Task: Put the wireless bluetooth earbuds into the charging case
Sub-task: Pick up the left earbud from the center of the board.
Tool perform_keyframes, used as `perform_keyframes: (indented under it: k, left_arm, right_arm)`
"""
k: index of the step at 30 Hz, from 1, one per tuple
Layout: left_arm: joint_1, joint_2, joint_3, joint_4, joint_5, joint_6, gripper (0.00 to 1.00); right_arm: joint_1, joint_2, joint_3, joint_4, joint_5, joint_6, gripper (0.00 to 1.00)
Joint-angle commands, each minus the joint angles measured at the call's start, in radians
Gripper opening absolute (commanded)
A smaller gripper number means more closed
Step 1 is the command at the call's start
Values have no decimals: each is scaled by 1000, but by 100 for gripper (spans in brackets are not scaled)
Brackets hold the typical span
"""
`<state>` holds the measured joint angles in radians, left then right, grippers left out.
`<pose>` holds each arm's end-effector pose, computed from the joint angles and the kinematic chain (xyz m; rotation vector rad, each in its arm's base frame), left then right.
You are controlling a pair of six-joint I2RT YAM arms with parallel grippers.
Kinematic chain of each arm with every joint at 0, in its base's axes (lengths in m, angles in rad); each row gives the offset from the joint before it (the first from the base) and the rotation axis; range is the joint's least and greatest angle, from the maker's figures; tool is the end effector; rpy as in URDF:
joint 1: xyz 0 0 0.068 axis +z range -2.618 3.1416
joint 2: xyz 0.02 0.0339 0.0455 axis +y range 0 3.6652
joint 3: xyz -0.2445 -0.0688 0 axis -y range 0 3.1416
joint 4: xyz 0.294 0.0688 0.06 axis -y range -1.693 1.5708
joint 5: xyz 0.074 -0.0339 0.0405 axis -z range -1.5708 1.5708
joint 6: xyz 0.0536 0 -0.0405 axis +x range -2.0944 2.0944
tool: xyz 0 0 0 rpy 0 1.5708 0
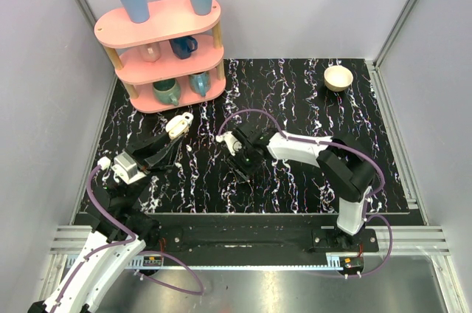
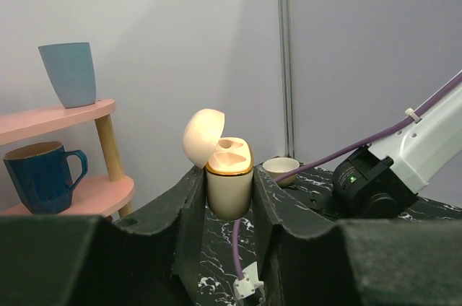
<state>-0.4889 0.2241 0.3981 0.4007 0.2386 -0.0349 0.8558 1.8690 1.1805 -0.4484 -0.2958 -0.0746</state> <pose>0.1411 -0.0894 0.3464 0.4430 0.9313 -0.5962 0.2568 0.3196 0.0931 -1.3322 2.4501 0.6179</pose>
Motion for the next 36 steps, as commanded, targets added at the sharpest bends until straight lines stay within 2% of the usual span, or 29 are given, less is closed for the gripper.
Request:
perform_keyframes:
  k: [1, 12, 30, 36]
  left_arm:
    - [6, -11, 8, 30, -2, -7, 0]
    - [6, -15, 12, 24, -2, -5, 0]
    - [4, -2, 13, 30, 2, -8, 0]
    - [6, -6, 8, 29, -1, -8, 0]
  right_arm:
    - [20, 33, 14, -50, 41, -7, 50]
    - [32, 53, 31, -90, 81, -5, 47]
    - [46, 71, 56, -116, 110, 4, 49]
    - [48, 75, 54, -115, 132, 6, 47]
